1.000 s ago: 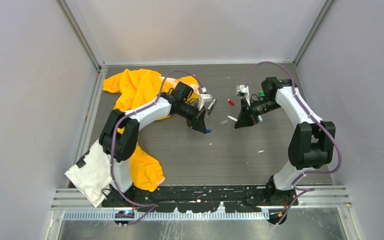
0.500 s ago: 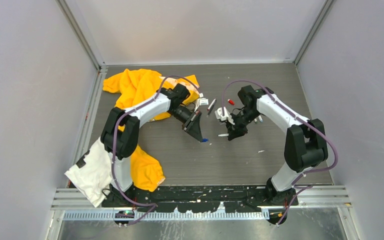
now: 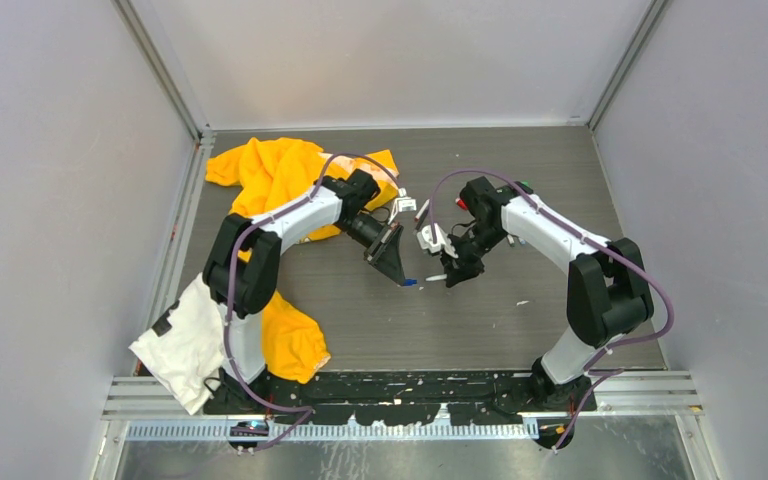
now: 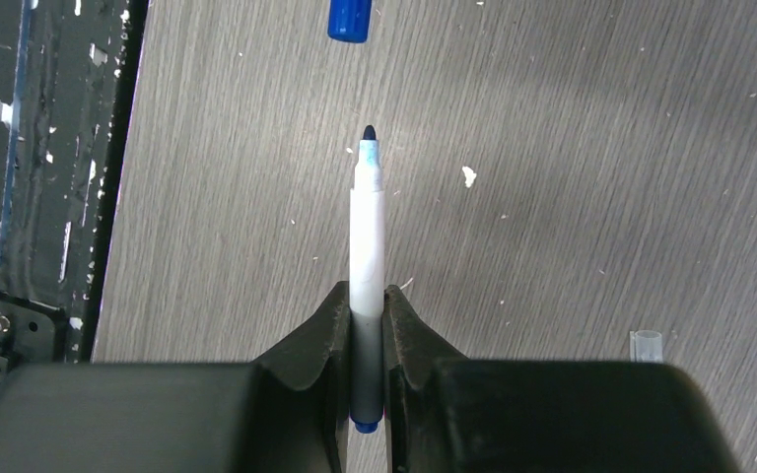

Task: Insert the pens into the pen caps
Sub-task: Insert the pen cap onto the pen.

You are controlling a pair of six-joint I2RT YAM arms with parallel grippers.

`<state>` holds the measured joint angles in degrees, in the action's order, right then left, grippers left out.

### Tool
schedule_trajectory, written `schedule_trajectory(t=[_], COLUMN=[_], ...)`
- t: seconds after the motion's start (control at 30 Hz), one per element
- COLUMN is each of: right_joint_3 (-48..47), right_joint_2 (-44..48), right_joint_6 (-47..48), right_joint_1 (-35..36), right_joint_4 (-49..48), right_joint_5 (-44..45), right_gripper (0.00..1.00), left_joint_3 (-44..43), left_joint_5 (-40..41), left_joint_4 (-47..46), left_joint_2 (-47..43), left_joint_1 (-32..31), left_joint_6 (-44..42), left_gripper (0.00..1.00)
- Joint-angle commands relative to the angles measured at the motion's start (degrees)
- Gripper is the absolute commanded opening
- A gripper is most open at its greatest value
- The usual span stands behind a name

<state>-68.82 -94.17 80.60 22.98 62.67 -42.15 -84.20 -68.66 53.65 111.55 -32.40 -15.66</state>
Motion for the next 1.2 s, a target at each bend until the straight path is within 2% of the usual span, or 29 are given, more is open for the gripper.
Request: schedule_trajectory(t=[0.0, 0.4, 1.17], right_joint_3=[-1.6, -2.4, -2.7], right_joint_2=[2.3, 2.3, 2.0], right_joint_6=[-1.5, -2.4, -4.3], right_joint_1=[0.7, 1.6, 2.7], right_joint_4=[-0.7, 0.3, -0.4], right_joint_5=[-2.7, -5.0, -4.0], right_gripper=[0.01, 0.01, 0.01], left_joint_3=[-0.7, -0.8, 0.1], left_joint_5=[-2.0, -1.2, -1.2], left_joint_4=[0.0, -2.5, -4.0], left_joint_2=[0.1, 0.3, 0.0], left_joint_1=[-0.2, -0.1, -0.1], left_joint_6=[-0.5, 1.6, 2.5], left_gripper=[0.01, 0.01, 0.01])
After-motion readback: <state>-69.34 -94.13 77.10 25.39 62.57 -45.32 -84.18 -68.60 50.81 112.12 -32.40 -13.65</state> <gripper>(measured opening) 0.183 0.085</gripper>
